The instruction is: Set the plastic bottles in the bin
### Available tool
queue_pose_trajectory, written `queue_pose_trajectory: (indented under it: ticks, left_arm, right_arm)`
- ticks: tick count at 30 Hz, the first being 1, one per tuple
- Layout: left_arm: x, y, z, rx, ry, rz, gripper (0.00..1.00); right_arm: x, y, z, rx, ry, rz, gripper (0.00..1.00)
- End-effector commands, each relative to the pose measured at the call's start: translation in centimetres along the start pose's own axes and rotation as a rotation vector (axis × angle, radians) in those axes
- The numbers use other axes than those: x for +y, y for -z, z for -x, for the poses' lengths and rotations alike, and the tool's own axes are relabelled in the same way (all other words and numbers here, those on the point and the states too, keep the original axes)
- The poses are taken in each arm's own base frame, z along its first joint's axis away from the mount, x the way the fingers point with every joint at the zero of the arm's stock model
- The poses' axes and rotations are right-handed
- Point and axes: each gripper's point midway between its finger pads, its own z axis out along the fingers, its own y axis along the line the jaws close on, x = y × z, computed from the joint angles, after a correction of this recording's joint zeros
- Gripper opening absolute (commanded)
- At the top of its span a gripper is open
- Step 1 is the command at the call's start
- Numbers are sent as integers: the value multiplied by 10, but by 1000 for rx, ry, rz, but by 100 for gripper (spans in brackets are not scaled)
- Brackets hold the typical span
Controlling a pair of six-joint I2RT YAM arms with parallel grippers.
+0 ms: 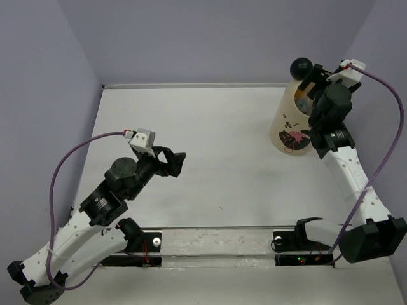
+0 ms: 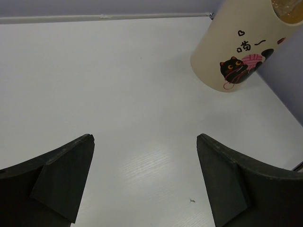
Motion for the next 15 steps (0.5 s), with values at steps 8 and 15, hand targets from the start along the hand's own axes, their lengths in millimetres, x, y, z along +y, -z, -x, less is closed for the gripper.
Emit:
queue_pose_trajectory:
  ticks: [8, 15]
  left_arm:
    - [12, -14, 4, -12, -12, 50, 99]
    - [19, -18, 4, -13, -10, 72, 99]
  right_arm:
    - [7, 55, 13, 63, -145, 180, 26]
    - [13, 28, -16, 127, -55, 138, 0]
